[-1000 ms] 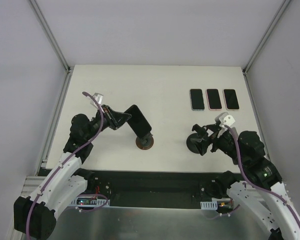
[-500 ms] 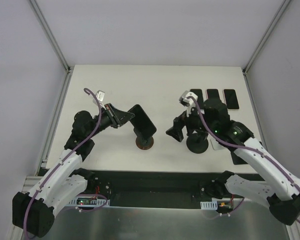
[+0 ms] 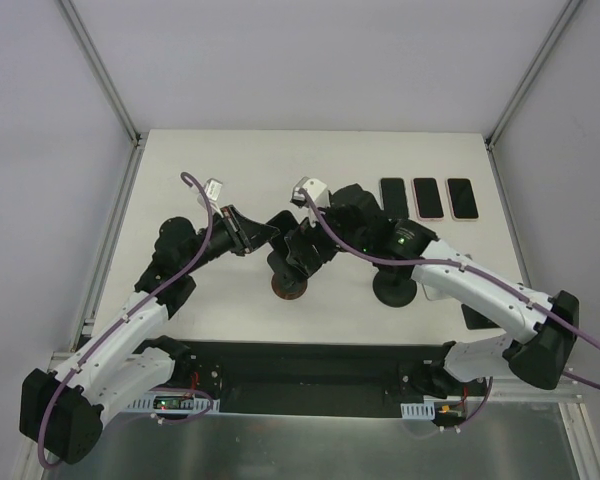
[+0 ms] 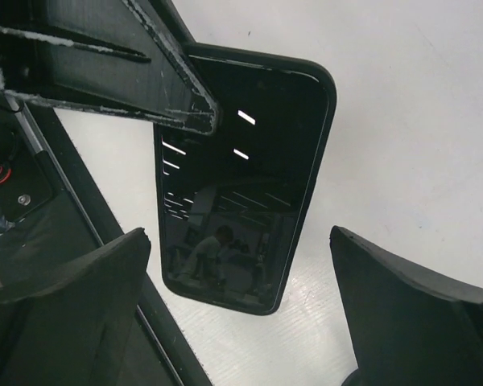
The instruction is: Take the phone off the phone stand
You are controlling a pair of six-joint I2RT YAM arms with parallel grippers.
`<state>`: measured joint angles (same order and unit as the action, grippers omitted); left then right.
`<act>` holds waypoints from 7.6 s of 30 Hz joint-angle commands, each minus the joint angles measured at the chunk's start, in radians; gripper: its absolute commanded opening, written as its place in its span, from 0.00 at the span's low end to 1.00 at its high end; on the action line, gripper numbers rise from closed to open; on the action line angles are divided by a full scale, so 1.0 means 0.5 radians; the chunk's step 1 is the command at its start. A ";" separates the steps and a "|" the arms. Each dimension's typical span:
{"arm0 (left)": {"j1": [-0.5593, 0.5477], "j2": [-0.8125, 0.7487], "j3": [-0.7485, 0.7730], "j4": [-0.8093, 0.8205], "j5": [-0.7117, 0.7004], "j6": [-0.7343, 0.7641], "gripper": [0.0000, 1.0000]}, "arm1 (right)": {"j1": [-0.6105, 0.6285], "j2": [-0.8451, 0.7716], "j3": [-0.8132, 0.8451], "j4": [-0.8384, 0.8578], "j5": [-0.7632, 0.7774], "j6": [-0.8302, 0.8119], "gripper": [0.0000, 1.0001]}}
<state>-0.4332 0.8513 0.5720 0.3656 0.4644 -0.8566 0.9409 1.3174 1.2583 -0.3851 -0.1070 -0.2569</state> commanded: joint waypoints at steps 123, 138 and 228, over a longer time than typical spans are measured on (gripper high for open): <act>0.121 -0.779 0.249 -1.228 -1.159 1.471 0.98 | -1.106 1.989 1.410 -0.488 0.637 0.575 0.45; 0.418 -0.702 0.246 -1.204 -0.797 1.357 0.97 | -1.118 2.035 1.374 -0.337 0.625 0.560 0.85; 0.474 -0.816 0.212 -1.198 -0.837 1.327 0.99 | 0.241 -0.266 -0.952 0.150 1.300 0.677 0.78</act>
<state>-0.2073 0.4438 0.6865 -0.2676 0.0673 -0.1802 1.0607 1.2087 0.7849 -0.2955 0.5453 0.0967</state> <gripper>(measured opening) 0.990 0.708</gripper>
